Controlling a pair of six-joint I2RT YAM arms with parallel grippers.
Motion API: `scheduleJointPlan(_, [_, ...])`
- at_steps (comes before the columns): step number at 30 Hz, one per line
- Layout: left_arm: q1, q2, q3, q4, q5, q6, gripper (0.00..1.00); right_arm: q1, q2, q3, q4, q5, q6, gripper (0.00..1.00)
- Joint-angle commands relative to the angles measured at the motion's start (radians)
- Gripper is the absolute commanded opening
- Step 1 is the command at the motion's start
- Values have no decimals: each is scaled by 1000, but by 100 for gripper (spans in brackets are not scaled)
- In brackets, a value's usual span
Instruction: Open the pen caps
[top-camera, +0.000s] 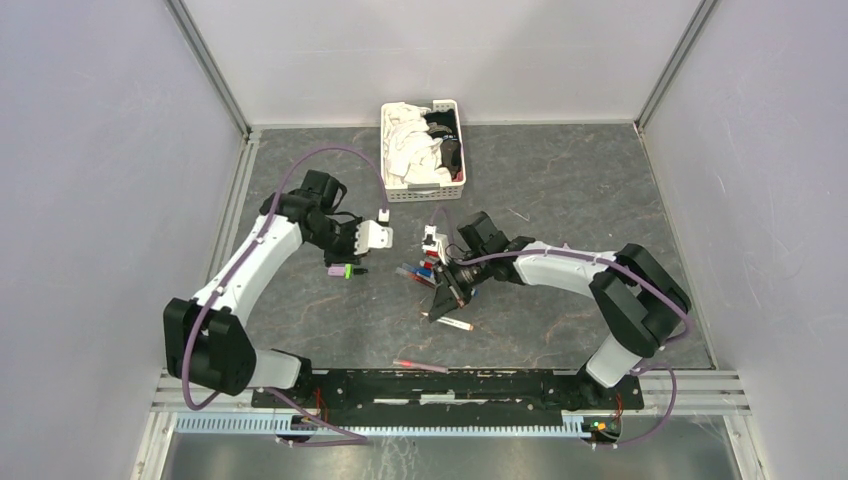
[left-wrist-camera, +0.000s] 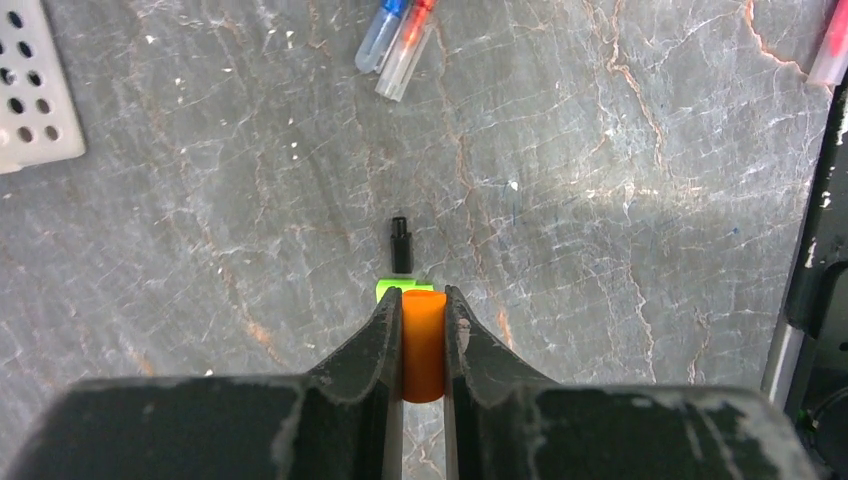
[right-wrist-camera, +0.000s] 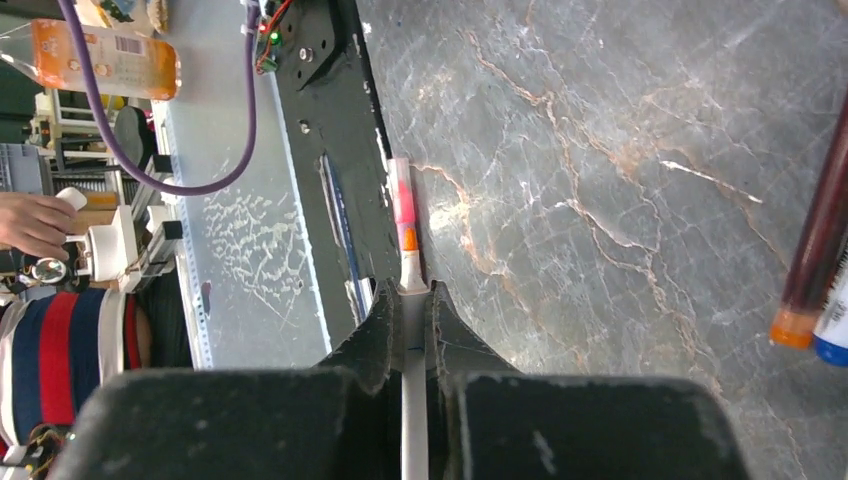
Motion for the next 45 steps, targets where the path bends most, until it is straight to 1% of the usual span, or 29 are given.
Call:
scheduleJointPlan(1, [-14, 3, -82, 114, 35, -10, 2, -52, -39, 32, -37, 64, -48, 0])
scheduleJointPlan(2, [-17, 5, -107, 154, 35, -32, 2, -75, -46, 45, -56, 101, -51, 0])
scheduleJointPlan(4, [-27, 21, -154, 234, 23, -91, 2, -130, -63, 71, -114, 248, -59, 0])
scheduleJointPlan(7, [-43, 64, -200, 360, -31, -197, 2, -218, -93, 76, -162, 517, -42, 0])
scheduleJointPlan(9, [-58, 97, -228, 435, -87, -258, 3, -262, -112, 57, -163, 667, -27, 0])
scheduleJointPlan(11, [-66, 132, -245, 487, -135, -296, 7, -287, -119, 45, -159, 795, -23, 0])
scheduleJointPlan(13, [-70, 170, -251, 522, -166, -322, 11, -297, -119, 35, -145, 886, -17, 0])
scheduleJointPlan(15, [-70, 191, -258, 544, -187, -337, 18, -306, -110, 26, -128, 968, -9, 0])
scheduleJointPlan(20, [-71, 194, -280, 576, -218, -352, 32, -318, -56, 27, -96, 1095, 1, 0])
scheduleJointPlan(23, [-71, 172, -284, 569, -213, -352, 46, -320, -21, 36, -91, 1148, -2, 0])
scheduleJointPlan(24, [-71, 164, -283, 561, -208, -352, 48, -321, -13, 36, -89, 1160, -3, 0])
scheduleJointPlan(25, [-71, 153, -281, 554, -204, -353, 55, -323, -5, 36, -86, 1171, -5, 0])
scheduleJointPlan(27, [-71, 130, -273, 535, -192, -363, 59, -324, 6, 32, -87, 1194, -8, 0])
scheduleJointPlan(31, [-69, 83, -224, 502, -163, -421, 61, -328, -2, -8, -82, 1266, -9, 0])
scheduleJointPlan(32, [-68, 77, -201, 484, -151, -440, 85, -332, -8, -18, -81, 1277, -5, 0])
scheduleJointPlan(33, [-70, 71, -176, 462, -138, -460, 97, -337, -15, -32, -81, 1288, -3, 2])
scheduleJointPlan(34, [-70, 63, -150, 444, -124, -483, 99, -339, -22, -46, -78, 1292, -1, 6])
scheduleJointPlan(39, [-68, -5, -58, 399, -91, -577, 100, -353, -47, -83, -82, 1310, -1, 26])
scheduleJointPlan(43, [-68, -39, 18, 346, -95, -618, 100, -353, -76, -87, -95, 1331, -5, 33])
scheduleJointPlan(44, [-68, -44, 35, 331, -97, -623, 100, -353, -82, -85, -101, 1336, -7, 38])
scheduleJointPlan(45, [-67, -47, 49, 314, -99, -625, 100, -353, -91, -84, -105, 1337, -9, 40])
